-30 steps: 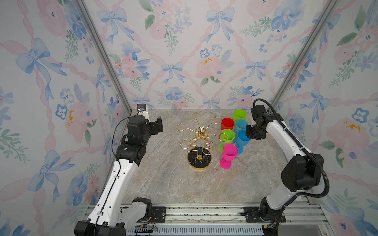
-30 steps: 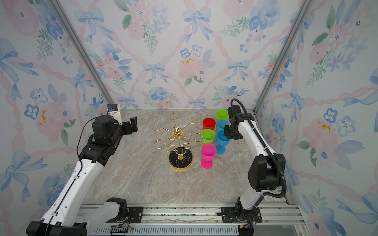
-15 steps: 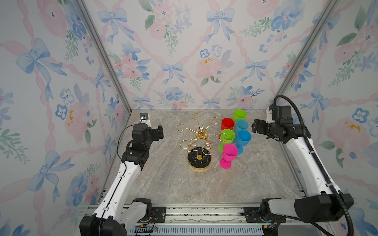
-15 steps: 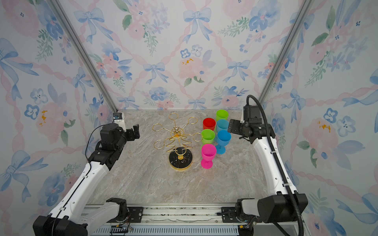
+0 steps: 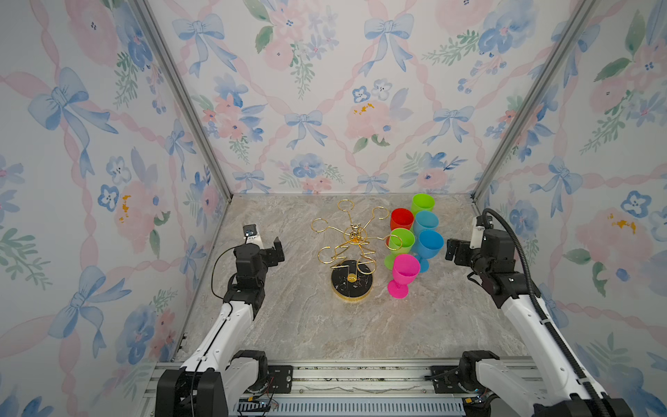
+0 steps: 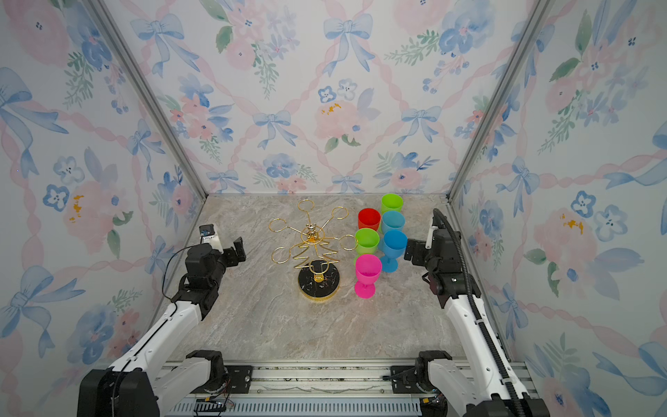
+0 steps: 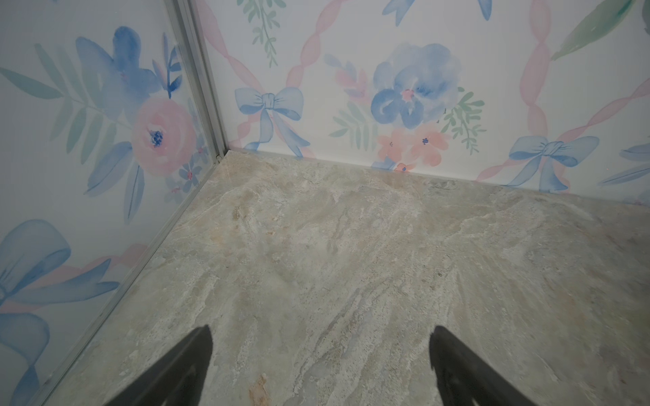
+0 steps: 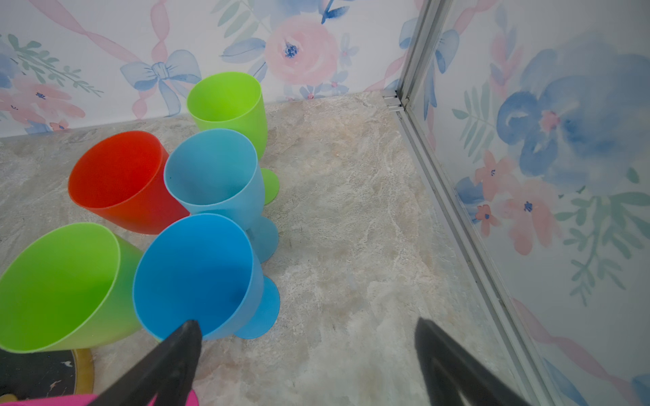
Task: Take the wine glass off the wine glass rack
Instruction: Reset both arms
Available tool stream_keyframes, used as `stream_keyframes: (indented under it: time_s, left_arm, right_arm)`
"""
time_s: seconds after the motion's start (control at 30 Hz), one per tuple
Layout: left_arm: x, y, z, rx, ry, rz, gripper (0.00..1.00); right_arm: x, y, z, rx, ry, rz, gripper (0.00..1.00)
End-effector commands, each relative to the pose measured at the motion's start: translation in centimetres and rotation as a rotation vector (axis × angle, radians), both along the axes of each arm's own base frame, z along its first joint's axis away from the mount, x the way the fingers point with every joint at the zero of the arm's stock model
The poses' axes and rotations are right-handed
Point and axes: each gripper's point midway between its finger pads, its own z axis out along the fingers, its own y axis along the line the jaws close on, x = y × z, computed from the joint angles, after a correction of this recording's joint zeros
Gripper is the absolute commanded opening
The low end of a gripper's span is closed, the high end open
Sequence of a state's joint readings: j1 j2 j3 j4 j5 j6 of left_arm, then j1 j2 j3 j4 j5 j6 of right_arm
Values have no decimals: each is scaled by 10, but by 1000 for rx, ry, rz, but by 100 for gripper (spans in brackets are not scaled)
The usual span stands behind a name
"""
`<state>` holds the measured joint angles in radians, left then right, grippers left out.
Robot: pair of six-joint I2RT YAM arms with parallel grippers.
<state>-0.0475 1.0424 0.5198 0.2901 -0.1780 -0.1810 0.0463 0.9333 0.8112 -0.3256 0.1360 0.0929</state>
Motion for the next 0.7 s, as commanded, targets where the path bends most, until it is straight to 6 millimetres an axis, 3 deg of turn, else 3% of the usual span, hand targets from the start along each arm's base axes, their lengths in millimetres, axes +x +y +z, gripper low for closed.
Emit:
stream_keyframes:
  time_s: [0.0,0.27,0.53,0.67]
  left_arm:
    - [10,2,13,-21,-80,15,98]
    - [6,11,-21,10,-63,58,98]
    - [1,13,-34,12,-103,66,98]
    - [0,12,-41,10,-113,59,98]
  right_arm:
    - [3,8,17,-32,-117,41,97]
    - [4,28,-12,-73,-102,107,97]
    - [3,33,-53,-95,-81,101,97]
    - [-2,32,-60,-96,-100,97,97]
